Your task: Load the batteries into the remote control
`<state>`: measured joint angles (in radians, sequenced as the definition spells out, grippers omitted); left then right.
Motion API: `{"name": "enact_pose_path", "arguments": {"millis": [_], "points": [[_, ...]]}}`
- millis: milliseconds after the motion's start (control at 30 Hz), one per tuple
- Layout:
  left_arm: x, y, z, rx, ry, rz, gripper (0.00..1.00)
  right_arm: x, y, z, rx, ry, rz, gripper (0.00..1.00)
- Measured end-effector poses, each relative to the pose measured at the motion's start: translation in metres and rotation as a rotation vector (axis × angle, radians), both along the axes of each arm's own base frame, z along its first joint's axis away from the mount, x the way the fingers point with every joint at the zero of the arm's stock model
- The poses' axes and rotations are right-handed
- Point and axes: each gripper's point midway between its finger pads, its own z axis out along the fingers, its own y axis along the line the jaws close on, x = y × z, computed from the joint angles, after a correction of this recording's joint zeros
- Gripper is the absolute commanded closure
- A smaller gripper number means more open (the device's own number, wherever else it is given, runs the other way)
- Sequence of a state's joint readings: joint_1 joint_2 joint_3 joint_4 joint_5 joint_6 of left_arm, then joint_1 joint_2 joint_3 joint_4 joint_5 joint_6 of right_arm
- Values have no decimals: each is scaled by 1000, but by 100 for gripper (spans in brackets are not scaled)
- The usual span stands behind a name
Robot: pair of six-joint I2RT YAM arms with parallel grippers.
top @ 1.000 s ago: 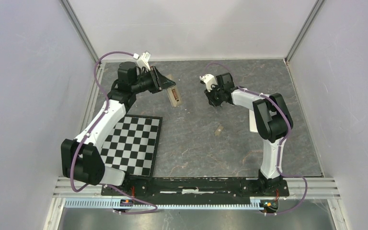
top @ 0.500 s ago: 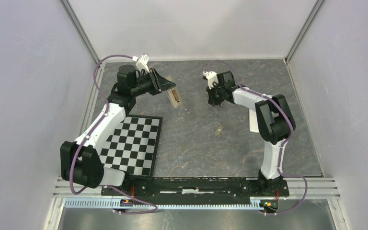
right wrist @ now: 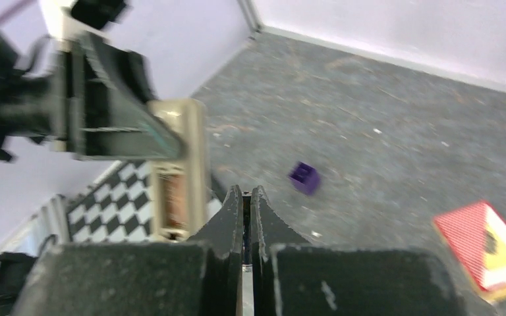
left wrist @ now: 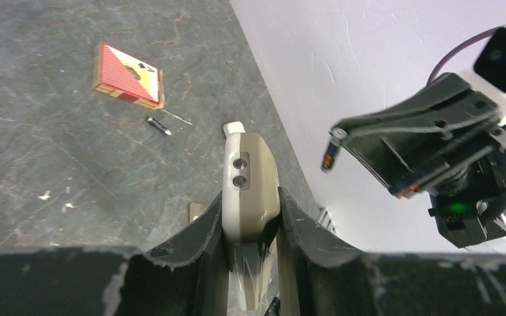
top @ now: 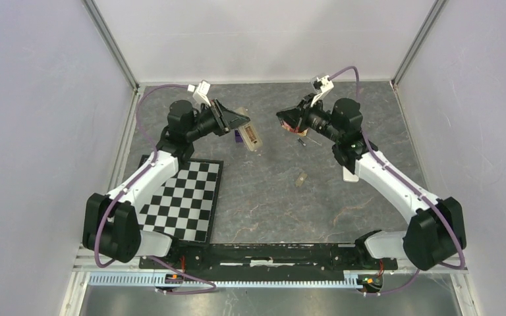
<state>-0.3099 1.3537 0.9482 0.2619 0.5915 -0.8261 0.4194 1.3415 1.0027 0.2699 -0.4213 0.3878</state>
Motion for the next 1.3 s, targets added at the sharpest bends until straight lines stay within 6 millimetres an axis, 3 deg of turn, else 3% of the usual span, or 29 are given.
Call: {"name": "enact_pose_path", "arguments": {"millis": [200,367,600,1000,1300], "points": [[-11,-22,6,-52,5,-22,98,-38,33,33,100,-54,102,100],[-14,-28,4,-98,66,-7,98,-53,47,36,113,-70,130,100],[-14,-29,8,-174,163,14,98,-63,58,20,79,-70,142,100],[-18,-31,11,-230,242,7,98,-59,61,19,48,-125,121,99],[-21,-35,-1,-228,315,-14,98,-55,63,14,43,-142,120,97]]}}
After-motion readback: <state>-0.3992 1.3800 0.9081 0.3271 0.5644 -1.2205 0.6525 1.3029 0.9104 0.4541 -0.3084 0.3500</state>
